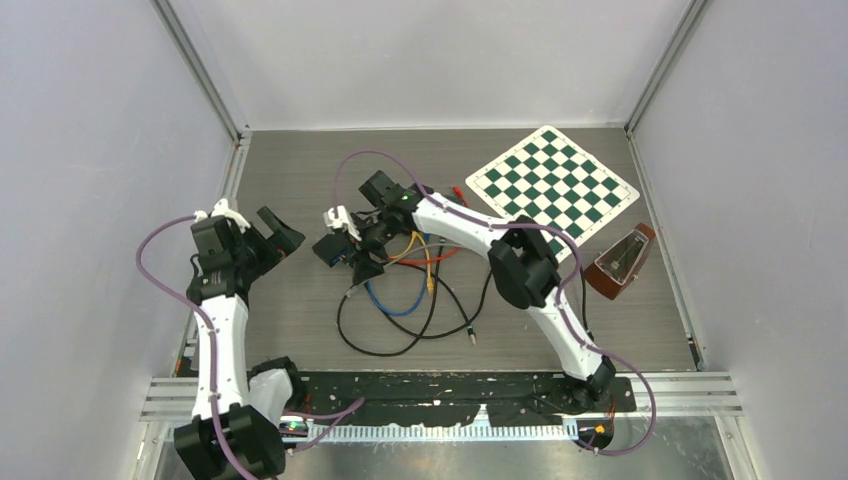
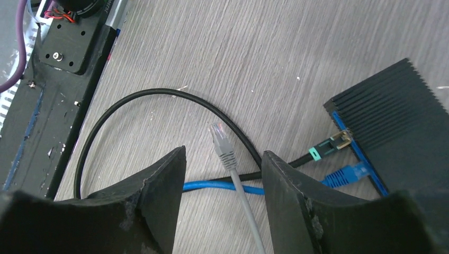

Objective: Insert the plug into the switch port
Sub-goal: Pick up the connector from the center of the board.

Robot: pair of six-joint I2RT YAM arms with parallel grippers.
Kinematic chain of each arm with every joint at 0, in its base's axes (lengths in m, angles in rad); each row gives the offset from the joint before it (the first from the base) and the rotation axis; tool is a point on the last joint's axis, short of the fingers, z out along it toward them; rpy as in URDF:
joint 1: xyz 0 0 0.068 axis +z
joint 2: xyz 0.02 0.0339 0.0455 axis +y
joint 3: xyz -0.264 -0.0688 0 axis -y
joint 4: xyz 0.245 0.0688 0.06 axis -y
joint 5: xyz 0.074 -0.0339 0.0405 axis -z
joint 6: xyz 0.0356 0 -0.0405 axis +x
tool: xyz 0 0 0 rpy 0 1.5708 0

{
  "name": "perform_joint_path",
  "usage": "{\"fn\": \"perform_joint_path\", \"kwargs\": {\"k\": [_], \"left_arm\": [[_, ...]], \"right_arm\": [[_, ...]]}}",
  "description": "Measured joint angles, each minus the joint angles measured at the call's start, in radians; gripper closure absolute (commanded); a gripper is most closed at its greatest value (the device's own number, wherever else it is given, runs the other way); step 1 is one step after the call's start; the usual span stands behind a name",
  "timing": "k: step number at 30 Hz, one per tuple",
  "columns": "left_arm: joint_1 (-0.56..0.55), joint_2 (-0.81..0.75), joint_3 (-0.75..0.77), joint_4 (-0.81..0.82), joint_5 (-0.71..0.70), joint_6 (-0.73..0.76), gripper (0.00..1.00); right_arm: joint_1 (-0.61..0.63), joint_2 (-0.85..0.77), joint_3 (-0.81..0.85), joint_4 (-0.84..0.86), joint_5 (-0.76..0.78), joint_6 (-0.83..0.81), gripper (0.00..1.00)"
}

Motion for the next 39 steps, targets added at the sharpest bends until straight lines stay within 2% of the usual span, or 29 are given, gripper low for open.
{"fn": "perform_joint_path", "kwargs": {"k": [5, 16, 23, 29, 36, 39], "left_arm": [[0.020, -0.071, -0.063, 0.010, 0.001, -0.033, 0.00], [0.036, -0.029, -0.107, 0.093, 0.097, -0.071, 0.07], [0.037, -0.016, -0.111, 0.124, 0.135, -0.090, 0.09], [0.037, -0.016, -0.111, 0.138, 0.143, -0.093, 0.10], [0.037, -0.014, -0.111, 0.146, 0.143, -0.098, 0.12], [0.037, -0.007, -0.111, 0.156, 0.143, -0.108, 0.13]], "right_arm": [[0.018, 0.110, 0.127, -0.108, -0.010, 0.004, 0.43], [0.023, 0.174, 0.167, -0.200, -0.012, 0.026, 0.45], [0.023, 0.190, 0.197, -0.212, 0.007, 0.026, 0.43], [0.023, 0.211, 0.217, -0.212, 0.018, 0.026, 0.46], [0.023, 0.230, 0.225, -0.216, 0.016, 0.020, 0.67], [0.023, 0.230, 0.225, -0.216, 0.013, 0.014, 0.84]]}}
